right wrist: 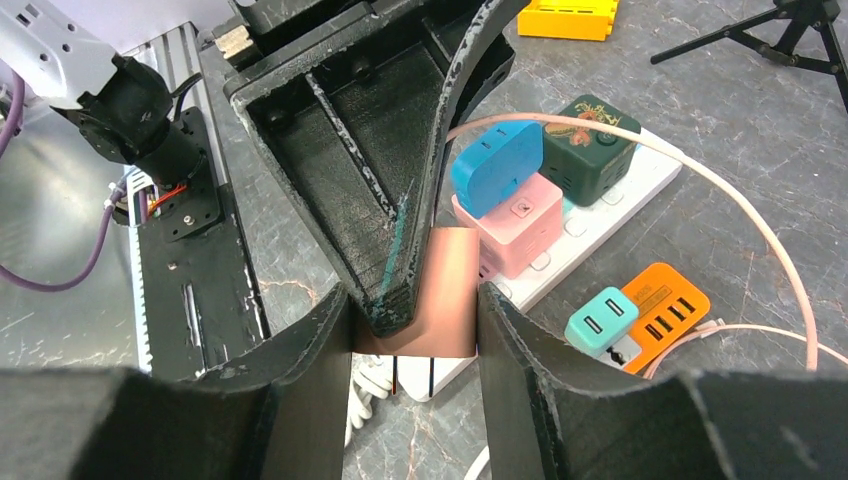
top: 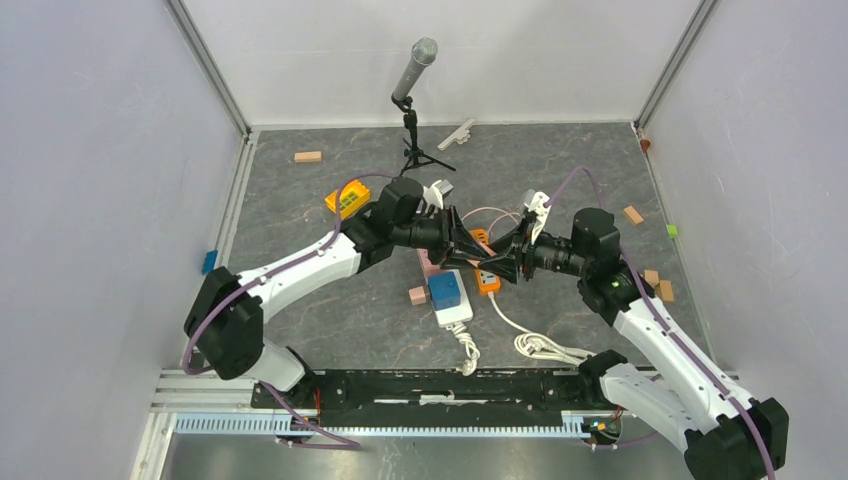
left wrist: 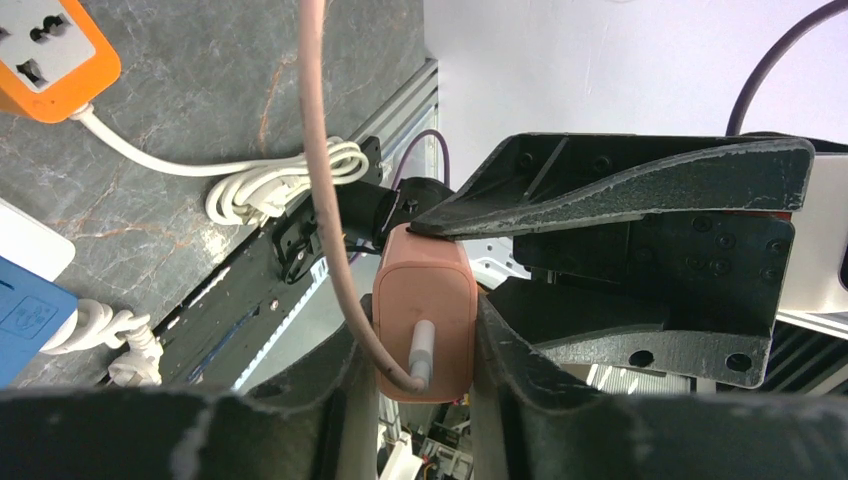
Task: Insert the plug
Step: Insert the plug into the socket.
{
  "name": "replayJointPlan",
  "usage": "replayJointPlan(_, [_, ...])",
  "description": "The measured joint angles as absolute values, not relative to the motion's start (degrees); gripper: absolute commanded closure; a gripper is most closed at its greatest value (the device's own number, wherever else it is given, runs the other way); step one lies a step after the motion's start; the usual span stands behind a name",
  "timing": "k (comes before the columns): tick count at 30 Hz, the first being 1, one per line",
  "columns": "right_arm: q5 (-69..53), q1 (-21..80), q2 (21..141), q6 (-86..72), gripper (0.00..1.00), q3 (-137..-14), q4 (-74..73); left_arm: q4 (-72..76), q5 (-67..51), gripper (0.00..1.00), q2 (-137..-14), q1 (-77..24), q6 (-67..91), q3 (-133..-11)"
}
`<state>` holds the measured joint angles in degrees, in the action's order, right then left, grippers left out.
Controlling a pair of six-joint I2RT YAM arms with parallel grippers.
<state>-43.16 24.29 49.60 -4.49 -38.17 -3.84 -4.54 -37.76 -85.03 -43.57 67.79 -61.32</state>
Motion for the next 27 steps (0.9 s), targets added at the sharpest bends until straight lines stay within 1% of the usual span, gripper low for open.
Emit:
replayJointPlan(1, [-43.29, 24.29, 49.69, -4.14, 0.96, -38.33, -4.25, -4.64, -38.00, 0.98, -85.21, -43.57, 67.75, -61.43])
replayJointPlan(2, [-43.27, 24.29, 49.69, -3.92, 0.84, -38.46, -4.56, -4.80, -38.20, 0.98, -85.45, -43.55, 67.70, -61.60])
replayJointPlan(3, [-43.13, 24.27, 49.69, -3.73, 0.62, -38.54, -5.02, -5.02, -38.26, 0.98, -85.65, -43.57, 67.64, -61.80])
replayJointPlan(4, [-42.94, 24.27, 49.69, -3.62, 0.44, -38.59, -5.30, -5.19, -38.22, 0.98, -85.71, -43.57, 67.48, -61.93])
replayJointPlan(6, [-41.85, 24.43, 49.65, -3.60, 0.15, -38.59, -5.72, -5.82, -37.93, 0.98, -85.73, -43.57, 66.98, -61.93])
replayJointPlan(7, [-40.99, 24.67, 49.47, -3.66, 0.06, -38.59, -6.00, -6.31, -37.56, 0.98, -85.73, -43.59, 66.35, -61.93])
replayJointPlan(8, [-39.29, 24.73, 49.01, -3.70, 0.02, -38.59, -6.33, -7.44, -36.84, 0.98, -85.71, -43.64, 65.84, -61.93])
replayJointPlan(12, [-31.70, 24.62, 46.28, -4.91, 0.02, -38.57, -7.57, -12.95, -30.04, 0.98, -85.71, -44.69, 63.09, -61.91])
replayJointPlan(17, [-23.16, 24.36, 45.30, -7.53, 0.02, -38.57, -9.91, -19.11, -17.87, 0.98, -86.56, -49.10, 61.08, -62.02])
replayJointPlan(23, [-15.46, 22.22, 46.33, -12.12, 0.02, -38.54, -14.74, -21.96, -5.93, 0.98, -93.34, -54.41, 60.80, -64.58])
replayJointPlan(27, [-13.43, 17.93, 46.19, -15.16, 0.02, -38.00, -16.51, -24.51, 2.70, 0.98, -97.03, -57.19, 60.73, -69.32])
